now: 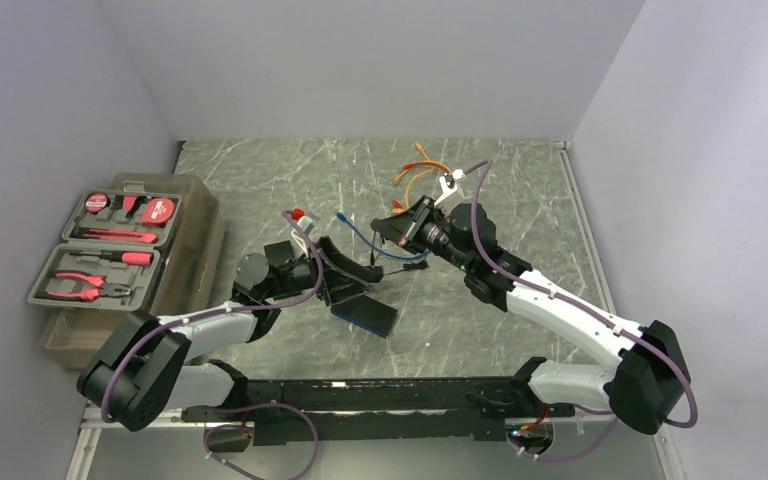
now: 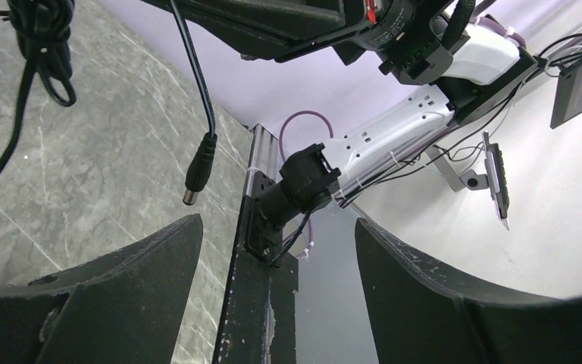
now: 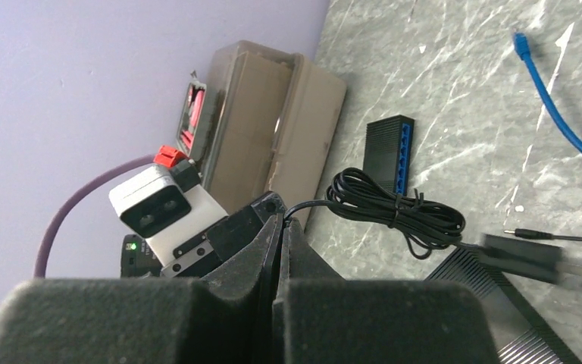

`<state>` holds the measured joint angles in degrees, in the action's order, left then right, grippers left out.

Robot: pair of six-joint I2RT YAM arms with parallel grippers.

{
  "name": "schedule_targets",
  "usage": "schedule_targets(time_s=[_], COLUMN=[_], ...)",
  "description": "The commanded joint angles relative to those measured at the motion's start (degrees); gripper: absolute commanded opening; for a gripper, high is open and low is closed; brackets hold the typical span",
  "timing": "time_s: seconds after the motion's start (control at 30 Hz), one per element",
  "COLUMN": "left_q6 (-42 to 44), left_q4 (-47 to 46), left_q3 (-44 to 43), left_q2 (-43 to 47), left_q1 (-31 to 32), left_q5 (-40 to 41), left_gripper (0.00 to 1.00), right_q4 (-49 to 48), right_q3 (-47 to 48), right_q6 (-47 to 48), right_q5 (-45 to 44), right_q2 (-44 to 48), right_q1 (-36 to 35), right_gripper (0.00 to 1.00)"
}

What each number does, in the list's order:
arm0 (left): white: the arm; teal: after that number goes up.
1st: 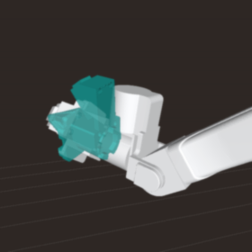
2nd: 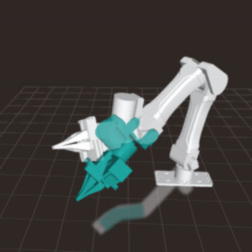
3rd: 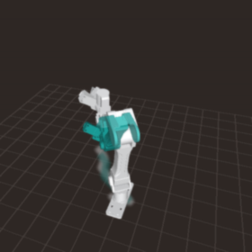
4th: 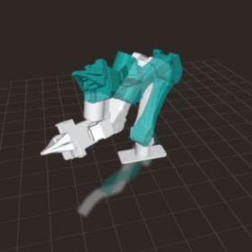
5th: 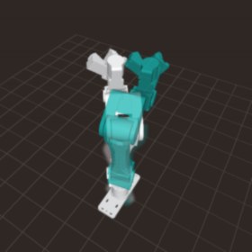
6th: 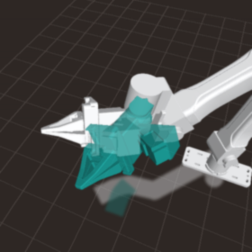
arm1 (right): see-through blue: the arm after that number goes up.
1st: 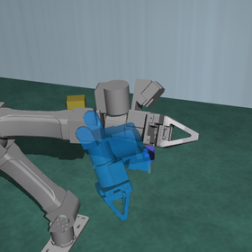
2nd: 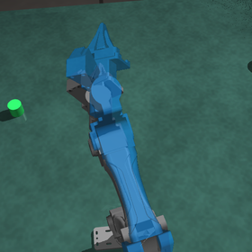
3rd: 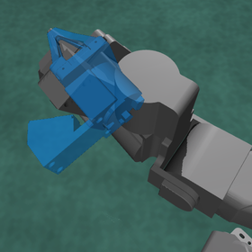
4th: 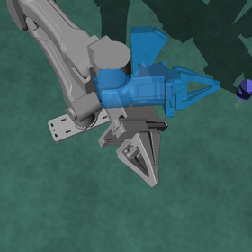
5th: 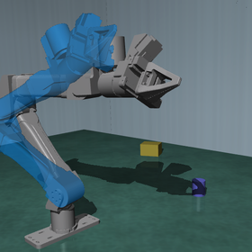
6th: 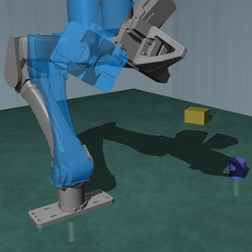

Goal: Insert the plug into the switch port
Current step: Pick up the connector from the center of the board.

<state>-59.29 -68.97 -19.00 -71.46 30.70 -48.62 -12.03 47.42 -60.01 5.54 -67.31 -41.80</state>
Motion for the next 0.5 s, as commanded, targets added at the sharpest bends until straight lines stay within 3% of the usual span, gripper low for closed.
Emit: schedule_targets(time_s=[0.0, 0.47], left_q6=[-1.74, -0.72], left_q4=[-7.66, -6.30], left_q3=[-1.65, -2.44], left_q2=[-1.12, -0.79], left_q1=[0.61, 1.37], left_q5=[-1.74, -1.39], left_gripper=[0.79, 0.72], right_q4=[-5.54, -6.26], right_q3=[-0.09, 0.67], right_q6=[-1.32, -1.52], right_q5=[2.24, 6.20], right_q2=[1.81, 2.44], right_q1=[0.01, -1.00], right_gripper=[0.00, 0.00])
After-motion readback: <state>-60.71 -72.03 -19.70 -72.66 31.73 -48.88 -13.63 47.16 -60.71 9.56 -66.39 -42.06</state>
